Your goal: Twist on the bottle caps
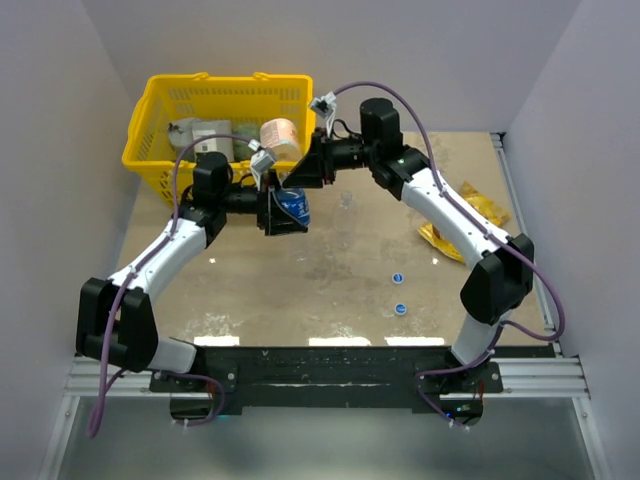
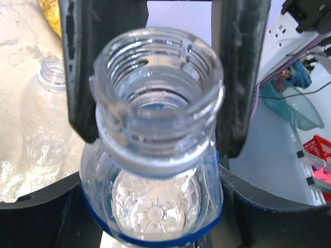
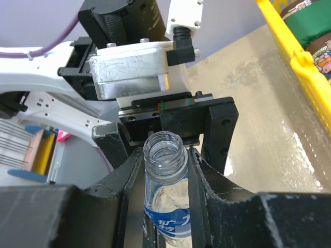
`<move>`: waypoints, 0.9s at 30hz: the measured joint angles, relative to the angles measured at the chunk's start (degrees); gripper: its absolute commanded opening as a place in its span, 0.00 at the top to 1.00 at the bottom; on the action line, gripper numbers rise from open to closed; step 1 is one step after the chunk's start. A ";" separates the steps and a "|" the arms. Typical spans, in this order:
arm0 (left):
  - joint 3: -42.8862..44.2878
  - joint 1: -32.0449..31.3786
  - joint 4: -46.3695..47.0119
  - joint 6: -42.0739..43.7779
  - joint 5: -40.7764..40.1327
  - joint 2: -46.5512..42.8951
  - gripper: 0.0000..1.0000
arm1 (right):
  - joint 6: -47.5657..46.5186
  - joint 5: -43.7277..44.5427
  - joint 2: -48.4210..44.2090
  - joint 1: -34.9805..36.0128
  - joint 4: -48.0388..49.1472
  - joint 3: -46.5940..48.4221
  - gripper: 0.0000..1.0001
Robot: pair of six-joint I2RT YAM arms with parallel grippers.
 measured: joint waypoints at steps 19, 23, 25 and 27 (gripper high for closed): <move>-2.95 0.76 26.77 -21.77 0.02 3.48 0.00 | 7.67 3.30 -3.63 -7.89 4.39 4.22 1.00; -2.95 0.76 32.76 -27.52 0.07 6.12 0.00 | 8.57 3.78 -3.61 -7.54 5.35 4.31 1.00; -2.95 0.76 34.97 -29.31 0.02 7.04 0.02 | 9.01 4.09 -3.61 -7.34 5.75 4.31 1.00; -2.71 0.74 36.85 -30.62 -0.04 8.07 0.04 | 9.38 4.48 -3.61 -7.13 5.99 4.33 1.00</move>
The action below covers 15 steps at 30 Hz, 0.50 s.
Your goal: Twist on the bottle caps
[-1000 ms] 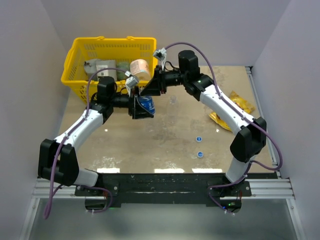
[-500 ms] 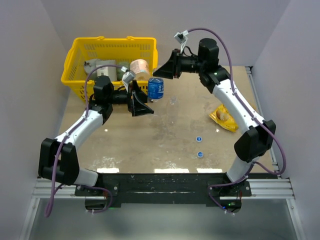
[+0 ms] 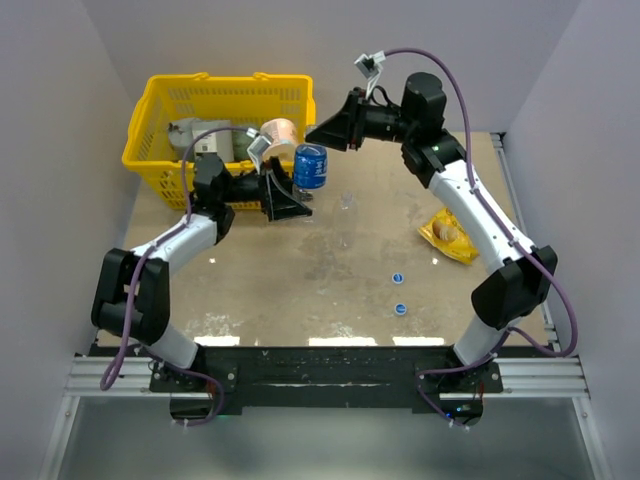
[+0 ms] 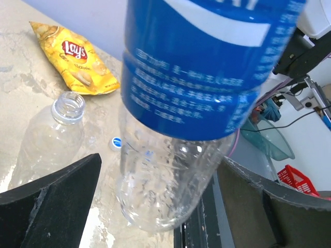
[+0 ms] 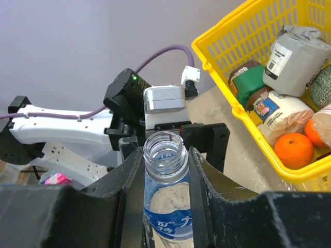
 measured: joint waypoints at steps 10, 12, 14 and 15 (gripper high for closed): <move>3.63 -0.15 4.59 -3.15 0.55 3.21 0.27 | 1.42 1.20 0.00 0.26 2.80 -2.10 1.00; 4.17 -0.17 5.25 -3.67 0.87 3.21 0.37 | 1.81 1.51 0.02 0.28 2.80 -2.73 1.00; 4.79 -0.33 5.25 -3.89 1.66 3.21 0.46 | 2.25 1.75 0.02 0.20 3.19 -3.13 1.00; 5.16 -0.37 4.79 -3.67 1.79 3.23 0.54 | 2.45 1.75 0.02 0.13 3.48 -3.13 1.00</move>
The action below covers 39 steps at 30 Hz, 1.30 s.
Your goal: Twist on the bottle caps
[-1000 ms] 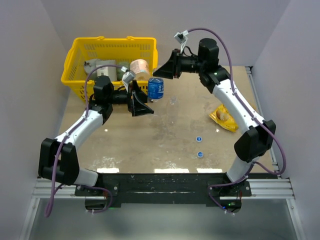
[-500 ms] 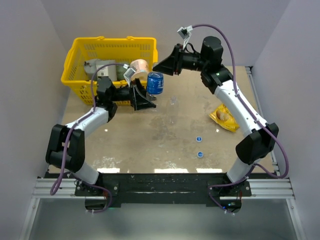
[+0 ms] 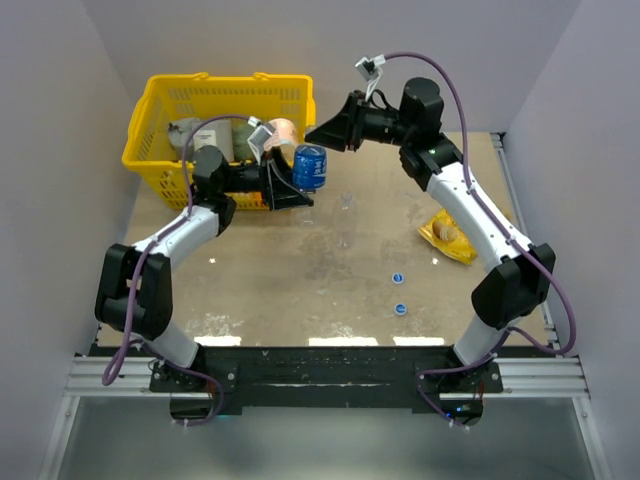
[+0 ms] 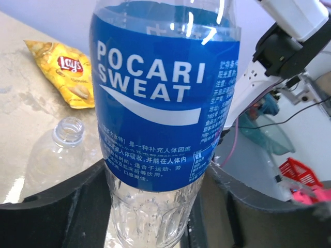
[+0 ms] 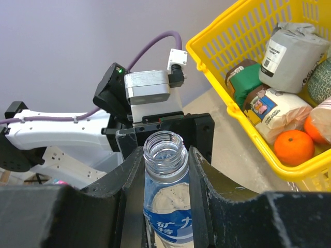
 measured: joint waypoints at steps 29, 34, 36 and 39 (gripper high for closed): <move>5.09 -0.02 -91.76 87.49 -20.63 -0.79 1.00 | -95.60 16.44 -23.10 -16.28 -61.96 -23.80 0.23; -1.57 -0.07 -91.86 92.56 -28.98 -7.41 1.00 | -111.27 24.09 -29.68 -2.78 -64.61 -42.71 0.33; -2.43 -0.17 -91.86 92.96 -30.88 -9.35 1.00 | -115.08 25.81 -32.30 2.40 -64.54 -46.75 0.35; -2.43 -0.44 -91.45 93.00 -32.50 -10.01 1.00 | -119.25 27.47 -33.59 5.31 -64.24 -49.20 0.37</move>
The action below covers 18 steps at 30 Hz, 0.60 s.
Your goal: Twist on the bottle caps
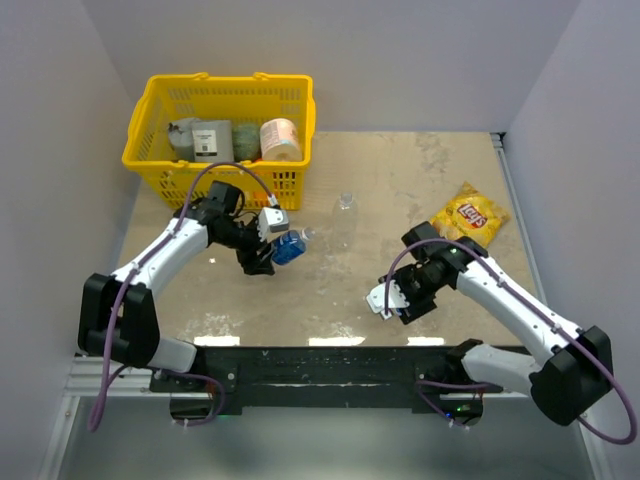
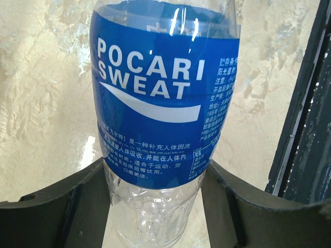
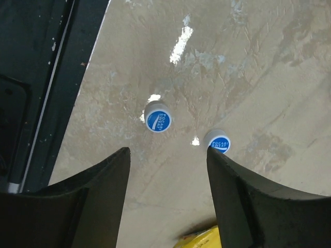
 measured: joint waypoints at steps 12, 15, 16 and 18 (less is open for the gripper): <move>0.00 -0.11 0.57 -0.70 -1.27 -1.95 1.00 | -7.21 4.17 4.81 2.29 9.31 -8.31 0.53; 0.02 -0.11 0.63 -0.79 -1.29 -2.03 1.00 | -7.32 4.59 5.35 2.75 10.62 -9.05 0.52; 0.00 -0.11 0.70 -0.85 -1.29 -2.03 1.00 | -7.32 4.70 5.46 2.97 11.04 -9.35 0.51; 0.00 -0.11 0.90 -0.96 -1.29 -2.03 1.00 | -7.30 5.27 5.57 3.37 11.91 -10.10 0.51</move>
